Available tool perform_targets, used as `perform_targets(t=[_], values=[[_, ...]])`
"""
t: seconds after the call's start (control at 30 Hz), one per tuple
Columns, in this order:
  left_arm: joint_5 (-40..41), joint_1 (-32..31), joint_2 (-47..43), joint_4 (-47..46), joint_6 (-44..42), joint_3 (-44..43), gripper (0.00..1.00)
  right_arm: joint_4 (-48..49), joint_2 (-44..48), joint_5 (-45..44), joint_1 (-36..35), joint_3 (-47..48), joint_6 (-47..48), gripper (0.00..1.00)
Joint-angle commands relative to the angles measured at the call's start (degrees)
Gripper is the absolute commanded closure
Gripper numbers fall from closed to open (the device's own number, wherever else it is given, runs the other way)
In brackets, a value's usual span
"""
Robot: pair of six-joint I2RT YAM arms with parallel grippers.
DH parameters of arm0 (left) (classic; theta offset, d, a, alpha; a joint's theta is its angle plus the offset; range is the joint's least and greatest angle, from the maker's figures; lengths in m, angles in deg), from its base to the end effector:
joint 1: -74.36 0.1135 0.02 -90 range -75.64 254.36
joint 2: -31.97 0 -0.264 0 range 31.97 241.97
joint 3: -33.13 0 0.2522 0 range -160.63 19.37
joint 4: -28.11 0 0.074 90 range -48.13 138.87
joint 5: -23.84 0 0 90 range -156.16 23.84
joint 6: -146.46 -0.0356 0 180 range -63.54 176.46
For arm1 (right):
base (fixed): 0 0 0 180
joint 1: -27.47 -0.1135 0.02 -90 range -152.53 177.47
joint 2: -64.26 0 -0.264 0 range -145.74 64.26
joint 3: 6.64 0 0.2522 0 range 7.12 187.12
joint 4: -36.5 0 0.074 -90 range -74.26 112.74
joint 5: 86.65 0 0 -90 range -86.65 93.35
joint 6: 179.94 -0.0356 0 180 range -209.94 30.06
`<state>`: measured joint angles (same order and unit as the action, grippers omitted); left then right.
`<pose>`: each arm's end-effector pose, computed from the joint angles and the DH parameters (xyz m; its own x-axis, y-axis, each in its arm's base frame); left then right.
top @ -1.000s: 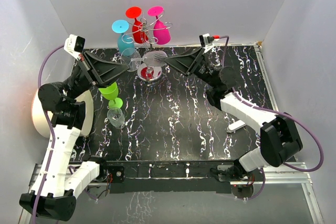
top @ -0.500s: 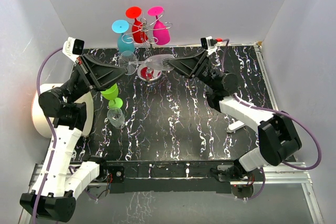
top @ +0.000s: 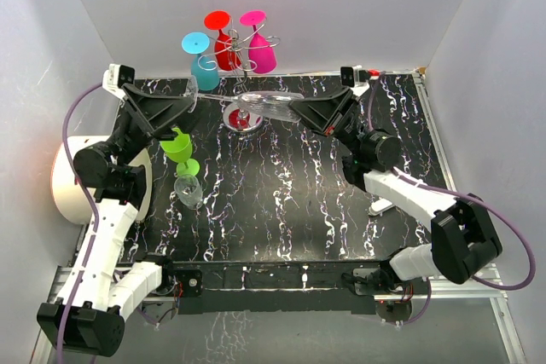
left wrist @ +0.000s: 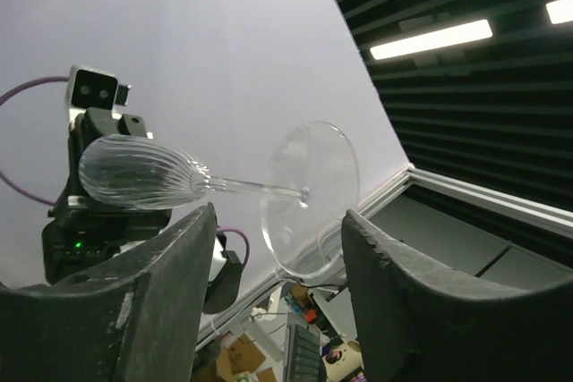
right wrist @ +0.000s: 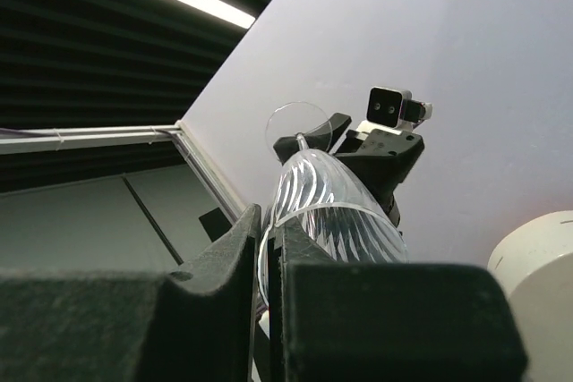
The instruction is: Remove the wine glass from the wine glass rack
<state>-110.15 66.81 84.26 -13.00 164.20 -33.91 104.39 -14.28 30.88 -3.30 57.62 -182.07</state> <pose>0.1537 -0.0453 0.4690 -0.7081 -0.5974 -0.3765 0.6349 -0.3053 -0.7097 0.2275 0.1546 0.3950 -0.7145 0.6059 -0.3498 -0.6656 -0.4347 0.6067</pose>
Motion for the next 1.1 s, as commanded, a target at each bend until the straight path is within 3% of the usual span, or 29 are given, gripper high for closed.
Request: perform_targets(t=[0.0,0.13,0.27,0.4,0.53,0.7,0.77,1.07], values=[[-4.6,-0.6,-0.7,2.5,-6.8,2.1,0.33,5.5,2.7,-0.9,-1.6,-2.6,0.1,1.00],[-5.7,-0.6,-2.1,7.1,-12.4,3.1,0.13,-0.3,7.4,-4.0,-1.6,-6.3,5.1,1.00],[-5.3,-0.6,-6.9,27.1,-26.6,1.8,0.02,-19.5,15.5,-6.8,-1.6,-8.1,16.4,1.00],[-1.0,-0.6,-11.3,54.0,-44.3,-2.5,0.01,-47.5,25.9,-15.2,-1.6,-7.4,29.4,1.00],[5.8,-0.6,-13.5,70.7,-57.3,-6.4,0.01,-69.6,31.8,-24.8,-1.6,-6.4,37.3,1.00],[10.9,-0.6,-14.1,77.1,-64.0,-8.8,0.01,-98.0,34.1,-41.8,-1.6,-2.7,42.7,1.00],[11.0,-0.6,-13.7,77.1,-65.0,-8.9,0.01,-105.2,33.7,-48.2,-1.6,-0.3,45.5,1.00],[11.7,-0.6,-12.4,79.0,-68.6,-10.7,0.01,-117.7,24.6,-61.3,-1.6,13.1,61.6,1.00]])
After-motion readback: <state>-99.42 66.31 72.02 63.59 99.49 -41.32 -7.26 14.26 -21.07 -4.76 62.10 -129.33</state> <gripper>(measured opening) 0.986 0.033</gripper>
